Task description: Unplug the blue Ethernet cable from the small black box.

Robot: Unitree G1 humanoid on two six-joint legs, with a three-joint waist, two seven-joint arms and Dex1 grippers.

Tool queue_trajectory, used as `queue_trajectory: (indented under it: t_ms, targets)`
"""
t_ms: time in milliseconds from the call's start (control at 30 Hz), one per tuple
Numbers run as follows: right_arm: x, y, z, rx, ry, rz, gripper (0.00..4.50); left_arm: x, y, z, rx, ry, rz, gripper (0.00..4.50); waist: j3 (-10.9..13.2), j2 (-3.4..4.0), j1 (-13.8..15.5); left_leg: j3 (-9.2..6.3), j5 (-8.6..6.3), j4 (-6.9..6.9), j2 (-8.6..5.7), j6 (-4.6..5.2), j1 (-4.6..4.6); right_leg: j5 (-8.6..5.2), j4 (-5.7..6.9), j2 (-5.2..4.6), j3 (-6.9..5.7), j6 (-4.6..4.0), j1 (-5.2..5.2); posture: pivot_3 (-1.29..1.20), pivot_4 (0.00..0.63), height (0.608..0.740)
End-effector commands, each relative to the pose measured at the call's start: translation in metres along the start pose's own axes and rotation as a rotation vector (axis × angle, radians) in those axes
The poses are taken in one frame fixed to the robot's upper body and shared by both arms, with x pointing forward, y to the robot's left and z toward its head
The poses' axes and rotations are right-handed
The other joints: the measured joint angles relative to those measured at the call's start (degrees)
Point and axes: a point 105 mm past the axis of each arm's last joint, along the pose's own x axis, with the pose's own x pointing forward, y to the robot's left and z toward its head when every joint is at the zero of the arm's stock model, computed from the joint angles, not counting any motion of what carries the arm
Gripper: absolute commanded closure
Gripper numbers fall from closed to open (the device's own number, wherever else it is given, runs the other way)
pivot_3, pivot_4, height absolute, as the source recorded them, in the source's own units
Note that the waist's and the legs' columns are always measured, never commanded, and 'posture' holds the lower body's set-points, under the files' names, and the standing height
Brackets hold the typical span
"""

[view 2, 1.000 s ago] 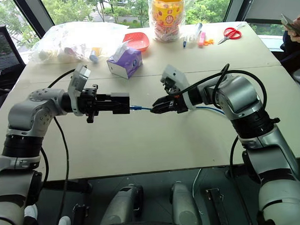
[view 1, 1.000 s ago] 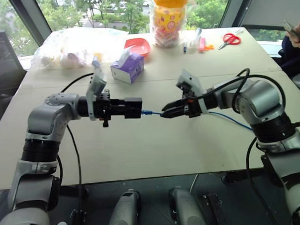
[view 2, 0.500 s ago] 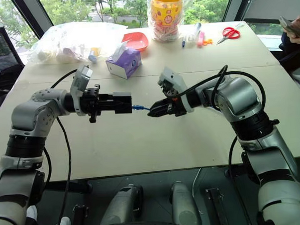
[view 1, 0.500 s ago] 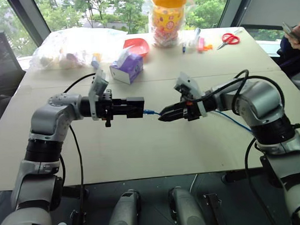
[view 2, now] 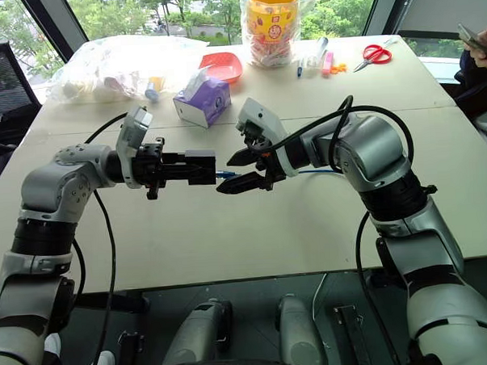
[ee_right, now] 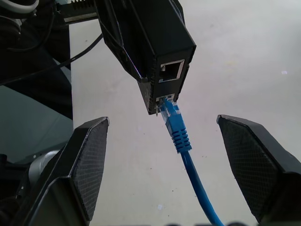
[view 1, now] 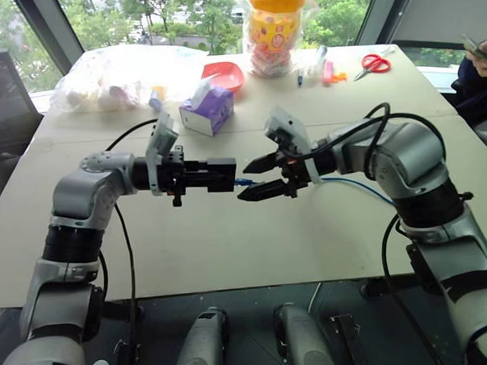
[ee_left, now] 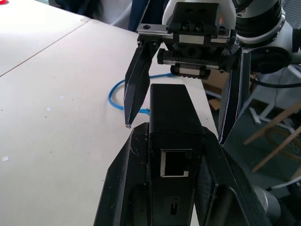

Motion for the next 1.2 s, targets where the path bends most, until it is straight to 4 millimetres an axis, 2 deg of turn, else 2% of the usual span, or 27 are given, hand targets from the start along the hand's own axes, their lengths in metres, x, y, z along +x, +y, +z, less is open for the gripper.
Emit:
queue_trajectory:
  t_ms: [33, 133, 233, 300, 733, 833, 900, 1200]
  targets:
    - [0.0, 0.0, 0.013, -0.04, -0.009, -0.01, 0.65, 0.002, -0.004, 0.01, 0.054, -0.014, -0.013, 3.97, 0.0, 0.0, 0.0, 0.0, 0.0, 0.0, 0.0, 0.0, 0.0, 0.0, 0.0, 0.0, 0.0, 0.0, 0.0, 0.0, 0.15, 0.74]
    - [0.002, -0.001, 0.014, -0.042, 0.0, -0.016, 0.65, 0.003, -0.004, 0.009, 0.053, -0.015, -0.016, 3.97, 0.0, 0.0, -0.02, 0.0, 0.0, 0.0, 0.0, 0.0, 0.0, 0.0, 0.0, 0.0, 0.0, 0.01, 0.0, 0.0, 0.15, 0.74]
    - [0.005, -0.003, 0.015, -0.046, 0.011, -0.019, 1.52, 0.004, -0.005, 0.009, 0.054, -0.014, -0.018, 3.97, 0.0, 0.0, -0.03, 0.0, 0.0, 0.0, 0.0, 0.0, 0.0, 0.01, 0.0, 0.01, 0.0, 0.01, 0.0, 0.0, 0.15, 0.74]
    - [0.005, -0.003, 0.014, -0.051, 0.024, -0.018, 2.39, 0.004, -0.005, 0.008, 0.054, -0.013, -0.019, 3.97, 0.0, 0.0, -0.03, 0.0, 0.0, 0.0, 0.0, 0.0, 0.0, 0.01, 0.01, 0.01, 0.0, 0.01, 0.0, 0.0, 0.15, 0.74]
    - [0.002, 0.0, 0.014, -0.052, 0.075, 0.01, 2.39, 0.002, -0.01, -0.001, 0.071, 0.036, -0.043, 3.97, 0.0, 0.0, -0.07, 0.0, 0.0, -0.01, 0.0, 0.0, 0.0, 0.01, 0.0, 0.01, 0.0, 0.01, -0.01, 0.0, 0.15, 0.74]
    - [-0.001, -0.001, 0.016, -0.05, 0.074, 0.007, 3.29, 0.002, -0.009, 0.0, 0.073, 0.035, -0.04, 3.97, 0.0, 0.0, -0.07, 0.0, 0.0, -0.01, 0.0, 0.0, 0.0, 0.0, 0.0, 0.01, 0.0, 0.0, -0.01, 0.0, 0.15, 0.74]
    - [-0.001, -0.002, 0.017, -0.044, 0.074, 0.002, 4.22, 0.002, -0.009, 0.0, 0.074, 0.035, -0.04, 3.97, 0.0, 0.0, -0.05, 0.0, 0.0, -0.01, 0.0, 0.0, 0.0, 0.01, 0.0, 0.01, 0.0, 0.01, -0.01, 0.0, 0.15, 0.74]
    - [0.004, 0.005, 0.012, -0.037, 0.088, 0.025, 4.22, 0.002, -0.007, 0.003, 0.067, 0.015, -0.03, 3.97, 0.0, 0.0, -0.07, 0.0, 0.0, -0.01, 0.0, 0.0, 0.0, 0.01, 0.0, 0.0, 0.0, 0.01, -0.01, 0.0, 0.15, 0.74]
